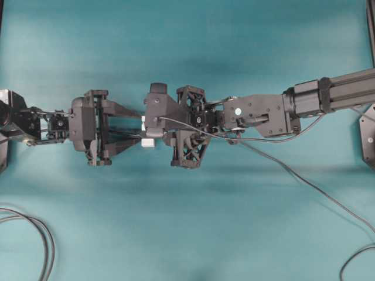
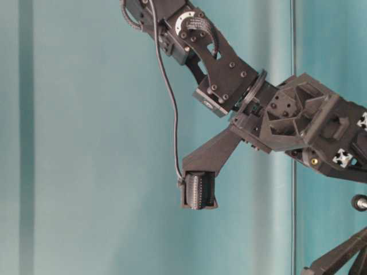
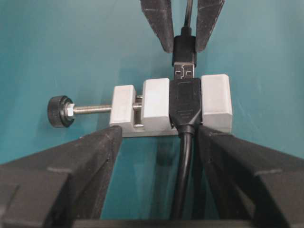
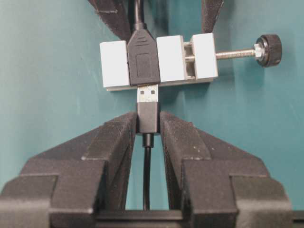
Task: Insert the USB cable into the female connector supported by the left arm.
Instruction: 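Align the plug with the socket and push it in with right gripper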
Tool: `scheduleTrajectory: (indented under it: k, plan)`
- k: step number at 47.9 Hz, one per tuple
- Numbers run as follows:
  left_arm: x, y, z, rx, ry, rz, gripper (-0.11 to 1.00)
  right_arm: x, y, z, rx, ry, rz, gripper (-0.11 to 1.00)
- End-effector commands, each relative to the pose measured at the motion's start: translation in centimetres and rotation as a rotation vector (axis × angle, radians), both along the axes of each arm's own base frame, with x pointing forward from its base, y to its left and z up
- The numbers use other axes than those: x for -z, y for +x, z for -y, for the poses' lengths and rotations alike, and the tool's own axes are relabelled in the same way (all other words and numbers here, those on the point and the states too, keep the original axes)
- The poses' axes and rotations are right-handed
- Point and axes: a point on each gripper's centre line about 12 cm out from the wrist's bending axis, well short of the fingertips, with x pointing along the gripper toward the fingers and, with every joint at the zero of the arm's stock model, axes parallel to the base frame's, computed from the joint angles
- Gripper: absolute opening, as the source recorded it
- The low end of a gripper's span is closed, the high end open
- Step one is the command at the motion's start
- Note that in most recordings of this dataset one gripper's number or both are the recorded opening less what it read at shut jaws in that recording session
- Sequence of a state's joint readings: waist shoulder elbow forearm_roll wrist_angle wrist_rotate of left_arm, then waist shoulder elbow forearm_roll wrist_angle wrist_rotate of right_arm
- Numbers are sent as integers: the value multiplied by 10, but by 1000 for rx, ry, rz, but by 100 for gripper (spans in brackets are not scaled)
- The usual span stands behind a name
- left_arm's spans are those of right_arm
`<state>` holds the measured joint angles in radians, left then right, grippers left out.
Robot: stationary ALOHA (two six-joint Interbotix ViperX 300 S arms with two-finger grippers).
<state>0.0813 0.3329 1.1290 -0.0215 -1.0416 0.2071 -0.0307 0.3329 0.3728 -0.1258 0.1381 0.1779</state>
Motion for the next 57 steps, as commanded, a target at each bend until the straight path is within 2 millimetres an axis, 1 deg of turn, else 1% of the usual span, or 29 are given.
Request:
scheduleTrajectory:
  k: [1, 11, 29, 43, 57]
  plan:
    - [-11, 11, -2, 2, 21, 53, 75, -20, 3, 3, -1, -6, 61, 22]
    - [-12, 14, -2, 3, 23, 61, 75, -18, 4, 3, -2, -7, 58, 22]
    - [-13, 16, -2, 3, 24, 64, 75, -22, 7, 3, -10, -15, 70, 22]
    - [-14, 18, -3, 3, 26, 70, 75, -21, 7, 1, -15, -15, 73, 22]
    - [-13, 19, -3, 4, 26, 61, 75, -26, 11, -1, -19, -14, 93, 22]
